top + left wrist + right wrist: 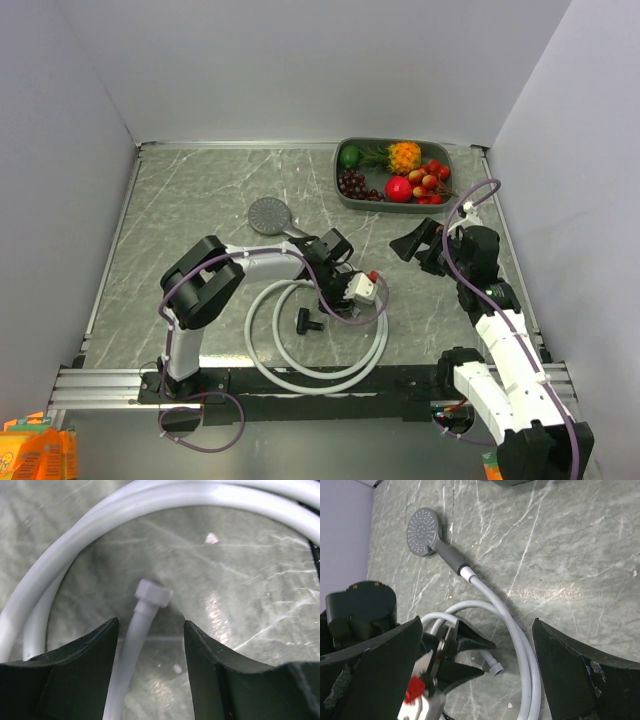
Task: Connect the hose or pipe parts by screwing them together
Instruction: Pick up the pipeline from the center of the board.
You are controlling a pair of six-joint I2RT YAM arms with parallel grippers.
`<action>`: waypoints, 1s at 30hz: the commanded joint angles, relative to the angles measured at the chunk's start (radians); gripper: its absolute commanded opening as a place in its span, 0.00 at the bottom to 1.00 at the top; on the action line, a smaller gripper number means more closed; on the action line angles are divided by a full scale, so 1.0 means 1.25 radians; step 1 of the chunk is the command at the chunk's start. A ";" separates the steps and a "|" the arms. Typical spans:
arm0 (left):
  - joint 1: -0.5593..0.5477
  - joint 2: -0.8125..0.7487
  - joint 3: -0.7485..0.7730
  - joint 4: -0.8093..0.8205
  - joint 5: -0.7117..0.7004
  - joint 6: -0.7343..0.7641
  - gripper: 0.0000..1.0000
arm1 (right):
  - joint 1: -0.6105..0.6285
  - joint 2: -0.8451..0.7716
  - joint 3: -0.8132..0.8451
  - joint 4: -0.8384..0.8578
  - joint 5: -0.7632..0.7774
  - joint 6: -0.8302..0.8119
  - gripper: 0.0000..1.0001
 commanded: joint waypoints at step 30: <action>-0.103 0.023 0.021 -0.033 -0.160 0.200 0.49 | -0.041 0.057 -0.031 0.100 -0.076 -0.017 0.97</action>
